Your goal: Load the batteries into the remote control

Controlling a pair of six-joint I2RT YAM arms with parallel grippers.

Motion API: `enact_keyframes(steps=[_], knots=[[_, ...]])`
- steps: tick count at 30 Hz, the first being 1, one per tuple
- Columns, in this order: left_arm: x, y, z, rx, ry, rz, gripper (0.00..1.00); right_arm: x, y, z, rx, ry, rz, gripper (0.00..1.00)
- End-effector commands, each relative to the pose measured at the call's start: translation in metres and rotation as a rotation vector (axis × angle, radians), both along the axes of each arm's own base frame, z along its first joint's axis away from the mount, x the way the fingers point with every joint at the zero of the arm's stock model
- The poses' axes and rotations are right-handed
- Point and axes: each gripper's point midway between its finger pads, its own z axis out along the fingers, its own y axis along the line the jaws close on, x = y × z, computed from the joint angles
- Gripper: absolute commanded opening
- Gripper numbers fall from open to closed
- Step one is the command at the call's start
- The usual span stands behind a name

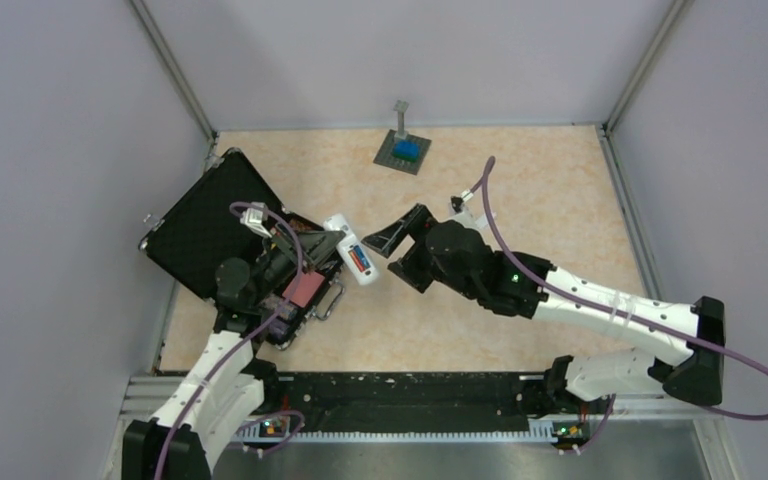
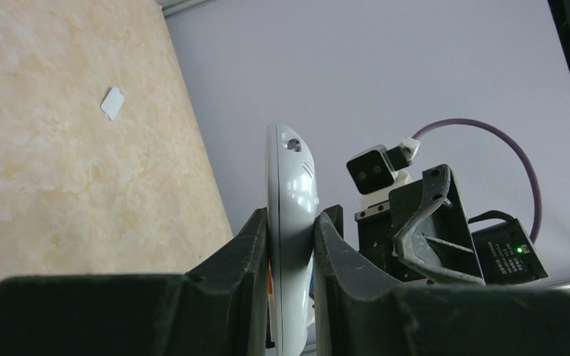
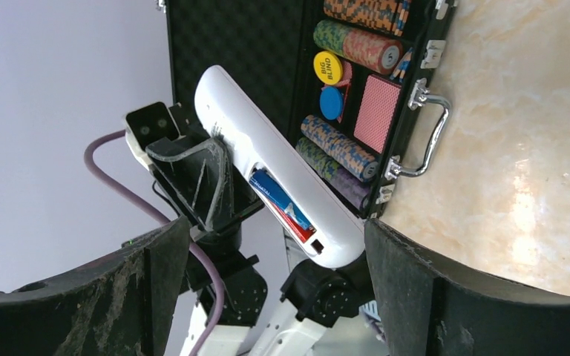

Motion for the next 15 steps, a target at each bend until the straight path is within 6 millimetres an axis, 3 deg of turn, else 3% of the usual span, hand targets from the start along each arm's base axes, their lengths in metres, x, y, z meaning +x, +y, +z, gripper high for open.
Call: enact_keyframes(steps=[1,8,15], knots=[[-0.005,0.007,0.032,-0.066,-0.123,0.046,0.00,0.006,0.015,0.032,0.109,-0.005,0.004,0.85],[-0.007,0.008,0.036,-0.064,-0.139,0.053,0.00,-0.001,0.029,0.010,0.092,0.084,0.047,0.85],[-0.008,0.010,0.034,-0.067,-0.134,0.061,0.00,0.005,0.033,0.012,0.131,0.089,0.031,0.89]])
